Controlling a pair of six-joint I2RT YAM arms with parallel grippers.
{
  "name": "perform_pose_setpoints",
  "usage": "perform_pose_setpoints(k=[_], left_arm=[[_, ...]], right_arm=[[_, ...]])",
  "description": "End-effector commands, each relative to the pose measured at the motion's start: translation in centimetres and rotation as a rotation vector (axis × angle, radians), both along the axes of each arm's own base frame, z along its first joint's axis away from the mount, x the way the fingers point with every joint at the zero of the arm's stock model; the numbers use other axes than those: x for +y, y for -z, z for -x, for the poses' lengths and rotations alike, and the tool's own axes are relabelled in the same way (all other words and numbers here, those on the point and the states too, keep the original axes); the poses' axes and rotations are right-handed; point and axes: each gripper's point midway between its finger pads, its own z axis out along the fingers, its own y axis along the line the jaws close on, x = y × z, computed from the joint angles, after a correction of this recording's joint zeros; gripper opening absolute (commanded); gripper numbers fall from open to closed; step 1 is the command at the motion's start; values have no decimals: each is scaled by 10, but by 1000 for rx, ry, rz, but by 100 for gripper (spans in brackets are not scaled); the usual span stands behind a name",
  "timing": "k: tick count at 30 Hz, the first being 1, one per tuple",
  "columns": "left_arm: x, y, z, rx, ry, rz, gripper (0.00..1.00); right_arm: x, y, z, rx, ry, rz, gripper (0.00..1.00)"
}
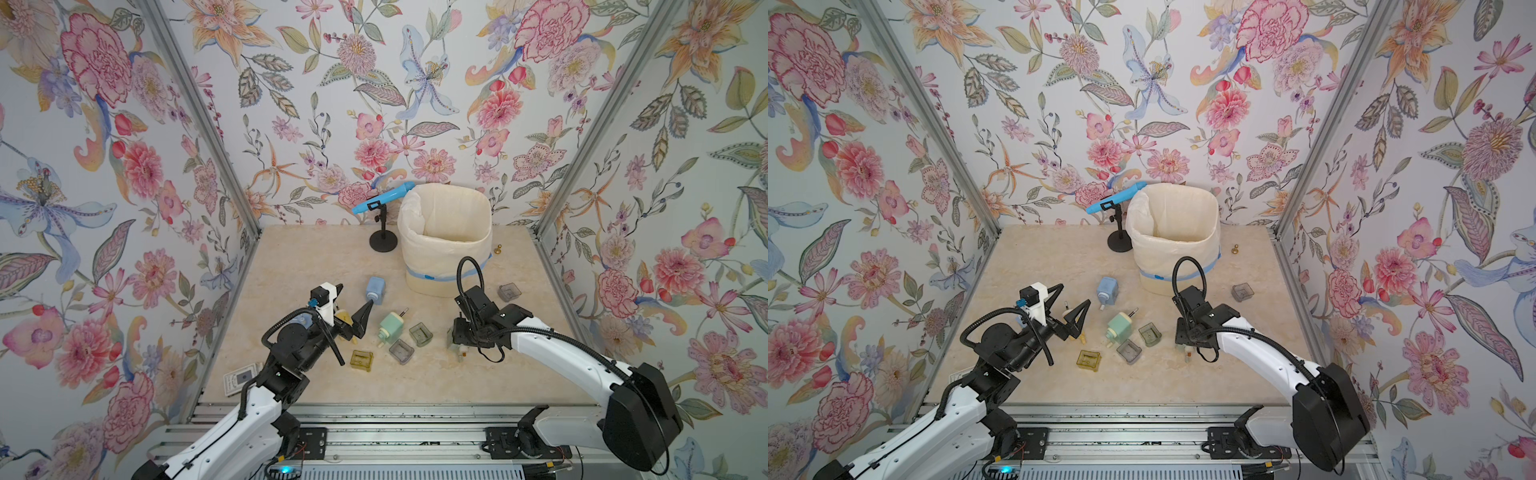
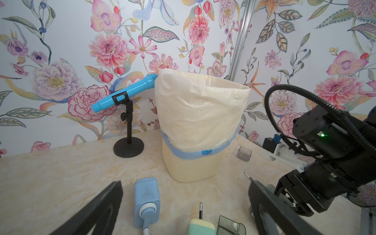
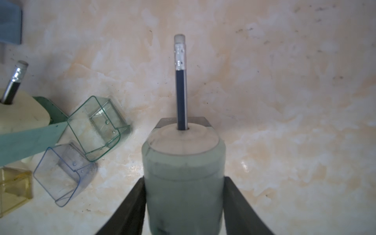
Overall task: Take out the pencil sharpener tray and clean the shavings
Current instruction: Adjust the pencil sharpener at the center of the board.
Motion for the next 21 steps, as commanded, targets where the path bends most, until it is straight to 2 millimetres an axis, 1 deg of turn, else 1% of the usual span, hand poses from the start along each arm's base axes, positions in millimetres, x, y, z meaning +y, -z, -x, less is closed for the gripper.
perform_pose_setpoints(k=[1, 3, 6, 8, 12, 14, 16, 17, 19, 21], left_arm=[[1, -1, 1, -14, -10, 9, 100], [-1, 2, 2, -8, -1, 12, 100], [-6, 9, 4, 2, 20, 18, 100], [-10, 14, 4, 15, 31, 10, 100], [-14, 15, 4, 15, 39, 5, 100], [-15, 15, 5, 9, 41, 10, 100], [-18, 16, 5, 5, 49, 3, 100], [-21, 17, 6, 2, 61, -4, 100], [-27, 22, 6, 9, 77, -11, 100], [-36, 25, 9, 15, 110, -8, 100]], right_arm=[[-17, -6, 4, -67, 284, -102, 35], [-24, -8, 5, -93, 364, -138, 34], [-30, -16, -3, -117, 419, -156, 33], [-34, -14, -6, -94, 477, -184, 33], [-33, -5, -8, -40, 552, -240, 33], [-30, -3, -9, -25, 578, -263, 31], [-24, -3, -12, -6, 590, -283, 31], [-21, -3, -15, 0, 590, -291, 34], [-16, -2, -20, 18, 594, -318, 47], [-13, -1, -27, 22, 593, -343, 55]])
